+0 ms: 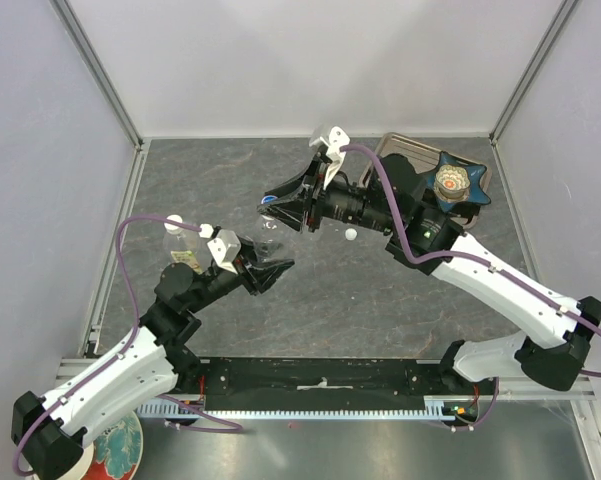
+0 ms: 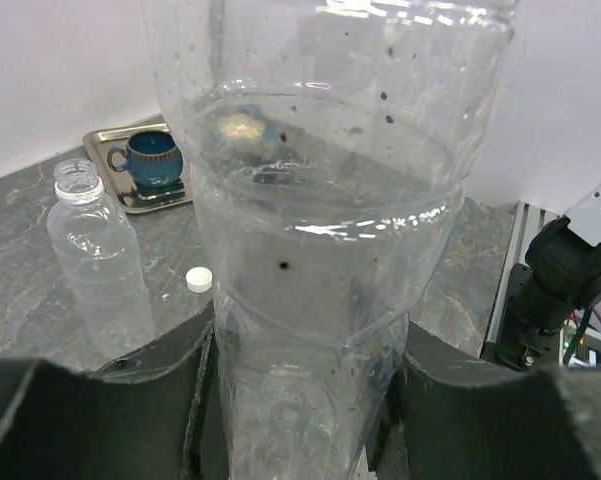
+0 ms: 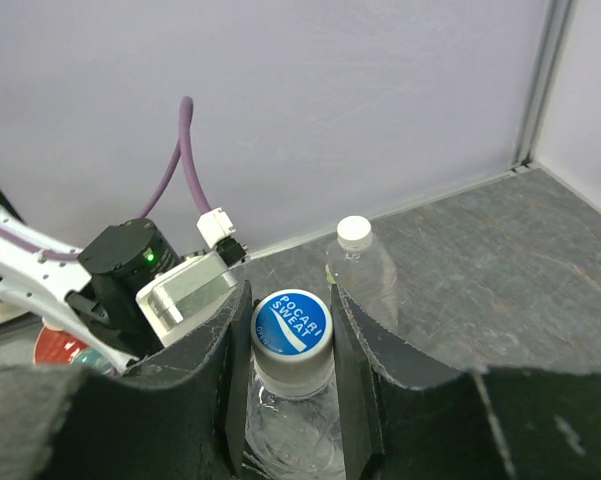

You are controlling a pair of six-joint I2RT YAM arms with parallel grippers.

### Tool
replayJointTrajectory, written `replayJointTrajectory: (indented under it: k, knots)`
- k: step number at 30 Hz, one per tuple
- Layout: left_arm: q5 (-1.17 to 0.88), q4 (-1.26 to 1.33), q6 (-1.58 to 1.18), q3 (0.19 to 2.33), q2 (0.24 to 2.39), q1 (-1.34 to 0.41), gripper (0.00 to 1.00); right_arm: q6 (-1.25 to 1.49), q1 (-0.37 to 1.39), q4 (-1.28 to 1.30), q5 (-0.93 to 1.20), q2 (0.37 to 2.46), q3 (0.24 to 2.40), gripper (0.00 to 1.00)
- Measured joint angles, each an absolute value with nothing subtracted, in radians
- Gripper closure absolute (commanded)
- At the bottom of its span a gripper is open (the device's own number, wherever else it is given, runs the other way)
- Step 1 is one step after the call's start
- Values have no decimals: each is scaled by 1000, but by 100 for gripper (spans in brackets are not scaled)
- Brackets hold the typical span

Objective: Screw on the bottle caps
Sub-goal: Screw the bottle cap onto the plastic bottle.

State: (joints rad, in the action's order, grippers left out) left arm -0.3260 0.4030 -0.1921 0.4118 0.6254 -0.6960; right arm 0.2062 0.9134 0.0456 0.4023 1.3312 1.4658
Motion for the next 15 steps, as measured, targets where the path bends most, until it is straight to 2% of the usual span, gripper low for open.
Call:
replayJointTrajectory:
  k: [15]
  knots:
    - [-230,431,-121,396,607,-696,98,173,1132,-23,-128,1320,1427,100]
